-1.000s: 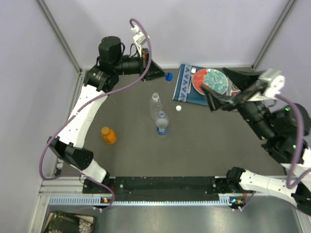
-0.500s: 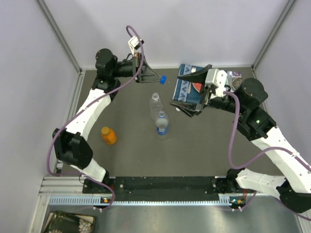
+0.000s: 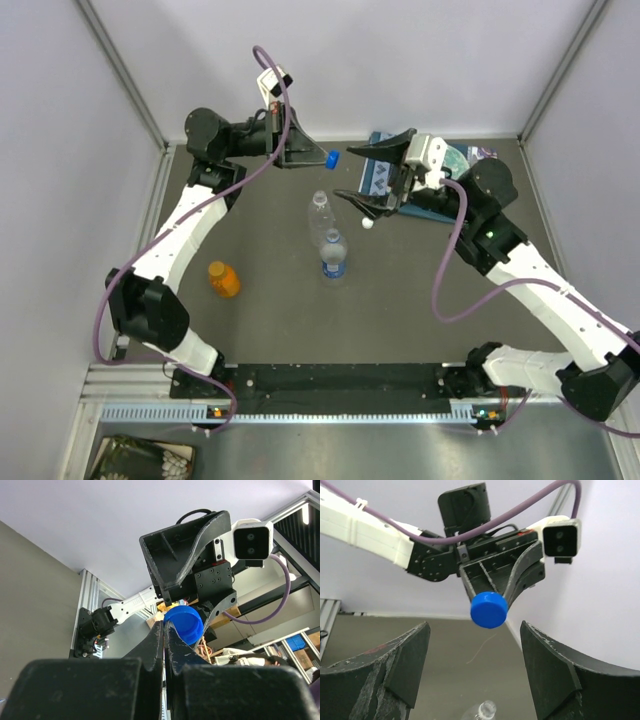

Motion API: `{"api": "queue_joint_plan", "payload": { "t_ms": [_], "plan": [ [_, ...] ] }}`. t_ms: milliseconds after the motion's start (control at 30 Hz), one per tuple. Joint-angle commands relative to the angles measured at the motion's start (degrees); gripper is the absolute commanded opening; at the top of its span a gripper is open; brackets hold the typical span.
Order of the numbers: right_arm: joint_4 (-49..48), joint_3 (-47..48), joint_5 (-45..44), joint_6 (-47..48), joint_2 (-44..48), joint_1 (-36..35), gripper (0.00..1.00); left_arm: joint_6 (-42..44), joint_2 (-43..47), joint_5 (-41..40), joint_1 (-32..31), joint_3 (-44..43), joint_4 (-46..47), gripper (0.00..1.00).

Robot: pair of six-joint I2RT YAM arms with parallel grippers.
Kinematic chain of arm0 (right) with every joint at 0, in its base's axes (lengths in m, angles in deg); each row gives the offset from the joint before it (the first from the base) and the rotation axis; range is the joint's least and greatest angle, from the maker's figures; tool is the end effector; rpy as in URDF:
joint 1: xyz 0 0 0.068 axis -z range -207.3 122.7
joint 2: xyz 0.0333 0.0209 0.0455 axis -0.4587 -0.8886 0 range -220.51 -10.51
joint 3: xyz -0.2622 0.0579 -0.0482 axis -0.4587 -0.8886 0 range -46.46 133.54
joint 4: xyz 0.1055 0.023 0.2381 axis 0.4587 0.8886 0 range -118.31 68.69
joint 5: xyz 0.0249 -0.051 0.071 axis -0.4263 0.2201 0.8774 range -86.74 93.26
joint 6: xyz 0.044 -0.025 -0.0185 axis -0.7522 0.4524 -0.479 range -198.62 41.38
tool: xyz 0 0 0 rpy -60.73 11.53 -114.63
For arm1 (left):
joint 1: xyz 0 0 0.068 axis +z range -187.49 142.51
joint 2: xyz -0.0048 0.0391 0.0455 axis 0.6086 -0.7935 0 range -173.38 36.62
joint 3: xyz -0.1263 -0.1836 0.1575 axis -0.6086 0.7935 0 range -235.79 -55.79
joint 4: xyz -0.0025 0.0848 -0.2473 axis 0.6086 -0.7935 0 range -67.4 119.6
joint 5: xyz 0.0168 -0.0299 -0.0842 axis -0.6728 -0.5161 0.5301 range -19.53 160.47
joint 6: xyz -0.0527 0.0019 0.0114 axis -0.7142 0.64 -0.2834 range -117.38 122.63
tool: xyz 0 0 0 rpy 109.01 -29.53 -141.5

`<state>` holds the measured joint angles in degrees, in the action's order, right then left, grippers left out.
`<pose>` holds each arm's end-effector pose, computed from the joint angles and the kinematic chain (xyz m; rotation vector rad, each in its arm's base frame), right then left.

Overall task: Screw on the bottle caps
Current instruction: Pick up the bottle cap from the center of the board.

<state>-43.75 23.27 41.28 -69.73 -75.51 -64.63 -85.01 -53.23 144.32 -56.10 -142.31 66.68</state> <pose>0.1803 0.1649 0.4679 -1.0179 0.8731 0.8248 0.3086 -0.1400 0.4698 0.6246 1.7103 -2.0556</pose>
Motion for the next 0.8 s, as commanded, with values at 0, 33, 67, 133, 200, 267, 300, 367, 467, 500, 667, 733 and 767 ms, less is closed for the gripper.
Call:
{"api": "queue_joint_plan", "payload": {
  "t_ms": [0, 33, 67, 133, 200, 267, 300, 367, 467, 500, 667, 733, 767],
  "plan": [
    [-10.3, 0.31, -1.98, -1.5, -1.27, 0.41, 0.72, -2.89, 2.04, -0.89, -0.64, 0.04, 4.93, 0.0],
    [-11.27, -0.03, -2.77, -2.29, -1.63, 0.41, 0.71, -3.33, 1.95, -0.98, -0.72, 0.04, 5.37, 0.0],
    [-13.71, -0.65, -3.3, -2.9, -2.06, 0.41, 0.7, -3.77, 1.6, -1.07, -0.9, 0.21, 6.24, 0.0],
    [-14.44, -0.92, -3.3, -3.26, -2.51, 0.41, 0.68, -4.47, 1.43, -1.25, -0.9, 0.3, 6.77, 0.0],
    [-15.32, -0.74, -2.69, -4.14, -3.47, 0.41, 0.66, -5.08, 1.25, -1.42, -0.99, 0.3, 7.82, 0.0],
    [-16.37, -0.83, -2.77, -5.01, -4.0, 0.41, 0.64, -5.53, 1.08, -1.6, -0.99, 0.3, 8.27, 0.0],
    [-16.9, -1.18, -2.86, -5.19, -4.26, 0.41, 0.62, -5.79, 0.99, -1.68, -1.08, 0.3, 8.71, 0.0],
    [-17.78, -1.53, -3.21, -5.98, -4.53, 0.49, 0.6, -6.23, 0.99, -1.86, -1.16, 0.74, 9.15, 0.0],
    [-18.66, -1.62, -2.95, -6.68, -4.79, 0.41, 0.58, -6.49, 1.07, -2.04, -1.16, 1.27, 9.76, 0.0],
    [-19.09, -1.79, -3.04, -6.86, -4.88, 0.41, 0.56, -6.67, 1.07, -2.04, -1.16, 1.27, 9.85, 0.0],
    [-20.94, -2.41, -2.95, -8.44, -4.71, 0.32, 0.53, -6.76, 1.07, -2.39, -1.25, 1.79, 10.03, 0.0],
    [-21.3, -2.5, -2.95, -8.45, -4.97, 0.14, 0.52, -6.76, 1.16, -2.48, -1.25, 1.97, 10.29, 0.0],
    [-21.3, -2.41, -2.86, -8.45, -5.14, -0.03, 0.51, -6.85, 1.16, -2.56, -1.25, 2.06, 10.55, 0.0]
  ]
}}
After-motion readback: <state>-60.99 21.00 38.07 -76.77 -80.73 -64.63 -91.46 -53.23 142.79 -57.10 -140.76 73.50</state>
